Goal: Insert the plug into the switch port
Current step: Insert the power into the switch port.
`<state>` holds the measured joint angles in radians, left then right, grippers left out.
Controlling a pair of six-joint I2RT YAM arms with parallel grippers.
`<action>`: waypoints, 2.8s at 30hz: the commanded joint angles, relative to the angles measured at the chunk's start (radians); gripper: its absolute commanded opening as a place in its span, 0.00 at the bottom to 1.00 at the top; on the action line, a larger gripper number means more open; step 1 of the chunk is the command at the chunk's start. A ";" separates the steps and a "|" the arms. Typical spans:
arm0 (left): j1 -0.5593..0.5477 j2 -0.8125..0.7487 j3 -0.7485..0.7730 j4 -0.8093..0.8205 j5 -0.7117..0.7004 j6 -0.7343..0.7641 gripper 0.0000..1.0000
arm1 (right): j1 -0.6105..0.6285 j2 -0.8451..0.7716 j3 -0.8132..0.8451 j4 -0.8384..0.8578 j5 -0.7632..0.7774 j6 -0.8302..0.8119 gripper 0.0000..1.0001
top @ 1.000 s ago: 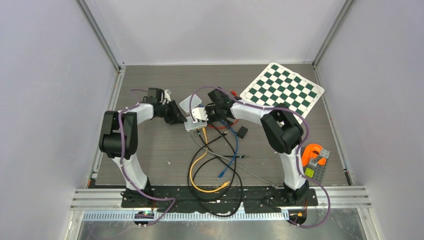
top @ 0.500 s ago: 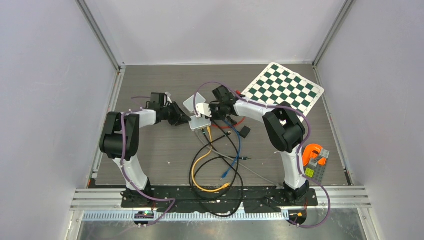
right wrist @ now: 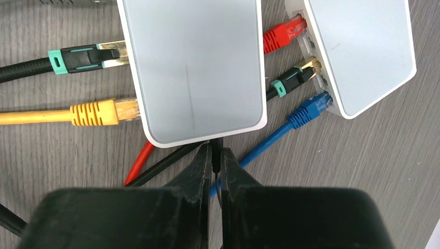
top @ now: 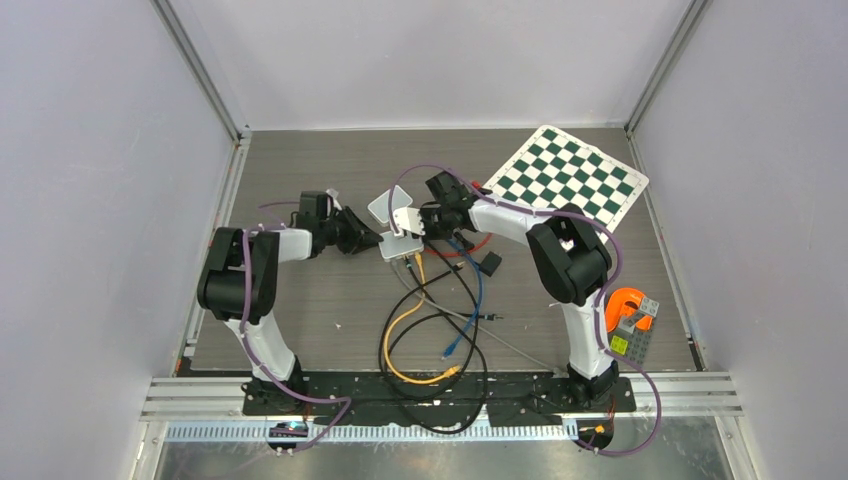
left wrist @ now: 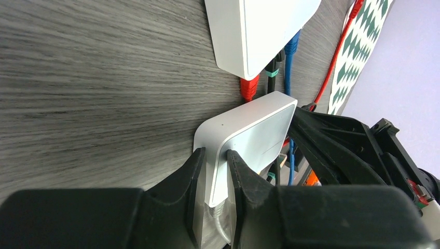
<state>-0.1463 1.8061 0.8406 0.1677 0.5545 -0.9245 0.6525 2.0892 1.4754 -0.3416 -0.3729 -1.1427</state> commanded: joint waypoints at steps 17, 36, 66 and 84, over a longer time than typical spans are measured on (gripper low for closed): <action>-0.107 -0.132 0.058 -0.122 0.215 0.115 0.22 | 0.111 -0.099 -0.015 0.181 -0.316 0.041 0.05; 0.033 -0.460 -0.032 -0.531 -0.115 0.385 0.63 | 0.081 -0.082 0.007 0.216 -0.247 0.131 0.05; 0.246 -0.641 -0.333 -0.123 0.136 0.255 0.76 | 0.087 -0.040 0.086 0.208 -0.425 0.274 0.05; 0.247 -0.565 -0.358 0.142 0.249 0.088 0.06 | 0.065 -0.183 -0.022 0.254 -0.329 0.411 0.63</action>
<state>0.0978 1.2411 0.4591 0.2169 0.7658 -0.8021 0.7273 2.0575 1.5043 -0.1692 -0.7475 -0.8326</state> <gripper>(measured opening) 0.296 0.535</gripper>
